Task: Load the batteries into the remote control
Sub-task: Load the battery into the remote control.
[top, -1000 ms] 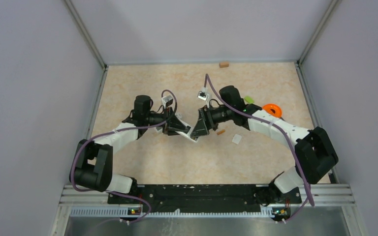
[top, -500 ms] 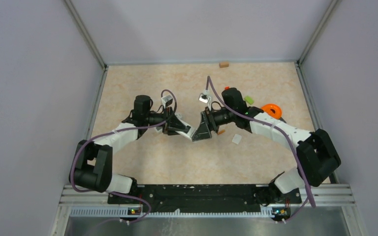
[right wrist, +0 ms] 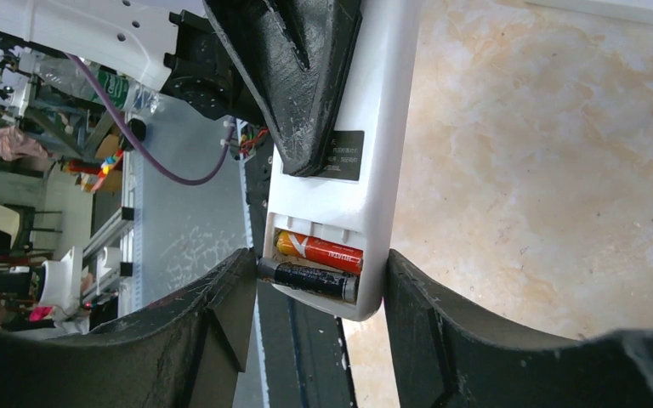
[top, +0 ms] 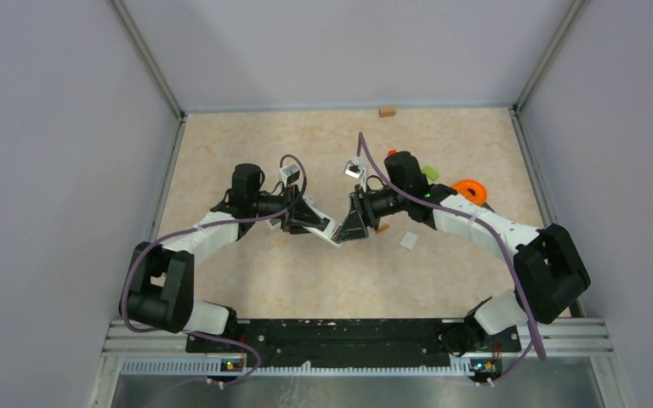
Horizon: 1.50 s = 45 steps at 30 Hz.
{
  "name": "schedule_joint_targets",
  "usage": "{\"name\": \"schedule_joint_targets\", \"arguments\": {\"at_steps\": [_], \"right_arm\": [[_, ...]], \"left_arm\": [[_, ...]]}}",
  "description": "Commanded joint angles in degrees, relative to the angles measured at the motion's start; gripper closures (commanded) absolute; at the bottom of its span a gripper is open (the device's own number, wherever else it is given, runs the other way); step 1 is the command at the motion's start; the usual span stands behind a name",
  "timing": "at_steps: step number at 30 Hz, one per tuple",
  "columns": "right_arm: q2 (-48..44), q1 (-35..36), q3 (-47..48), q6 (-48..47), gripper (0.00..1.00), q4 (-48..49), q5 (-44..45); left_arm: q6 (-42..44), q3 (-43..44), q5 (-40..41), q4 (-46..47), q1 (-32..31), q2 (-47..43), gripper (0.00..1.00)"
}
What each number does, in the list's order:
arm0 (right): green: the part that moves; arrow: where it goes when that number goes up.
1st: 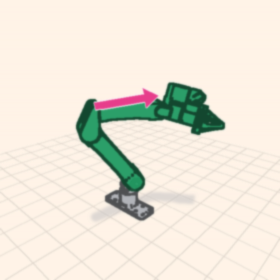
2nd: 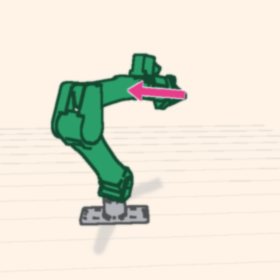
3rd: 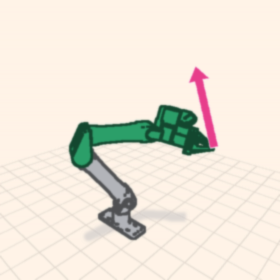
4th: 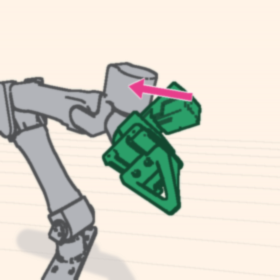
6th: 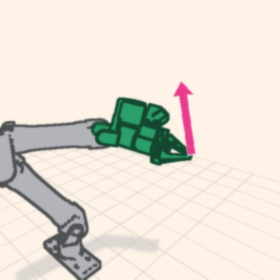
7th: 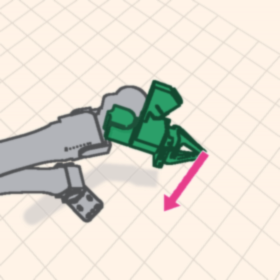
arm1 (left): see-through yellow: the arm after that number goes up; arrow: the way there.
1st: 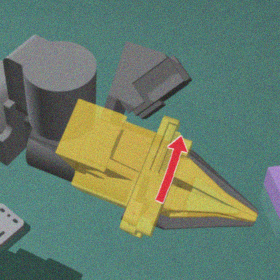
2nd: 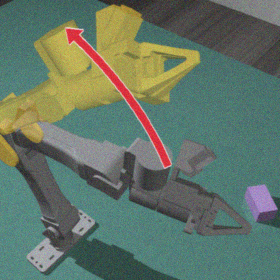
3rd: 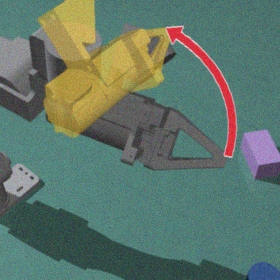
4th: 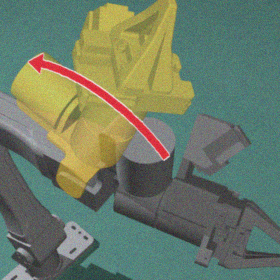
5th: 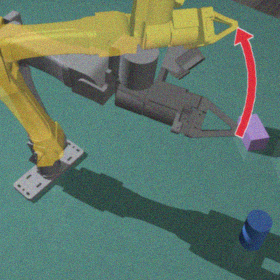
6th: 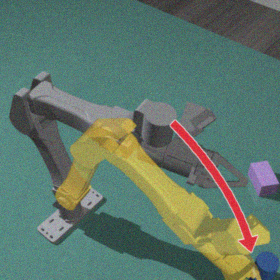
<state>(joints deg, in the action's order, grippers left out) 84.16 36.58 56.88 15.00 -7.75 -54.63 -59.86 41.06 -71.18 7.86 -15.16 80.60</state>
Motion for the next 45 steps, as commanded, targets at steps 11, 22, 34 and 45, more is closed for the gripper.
{"name": "schedule_joint_targets", "arguments": {"at_steps": [11, 22, 34, 45], "right_arm": [[1.34, -0.19, 1.74, -0.98, 0.66, 1.16, -1.59], [-2.92, -2.73, -1.04, 4.38, 0.21, 5.78, 1.04], [-16.81, -8.23, -5.83, 8.54, 0.19, 4.07, 31.08], [-12.61, -8.28, -5.00, -24.22, 0.21, -20.00, 48.89]], "left_arm": [[0.97, 1.69, 0.69, 0.49, -0.14, -1.76, 1.00], [3.65, 1.90, 2.14, 2.27, -0.05, -5.48, 1.00], [16.45, 1.87, 9.93, -1.66, 0.05, -12.98, 1.00], [24.08, 4.32, 39.54, -20.02, 1.72, -18.85, 1.00]]}}
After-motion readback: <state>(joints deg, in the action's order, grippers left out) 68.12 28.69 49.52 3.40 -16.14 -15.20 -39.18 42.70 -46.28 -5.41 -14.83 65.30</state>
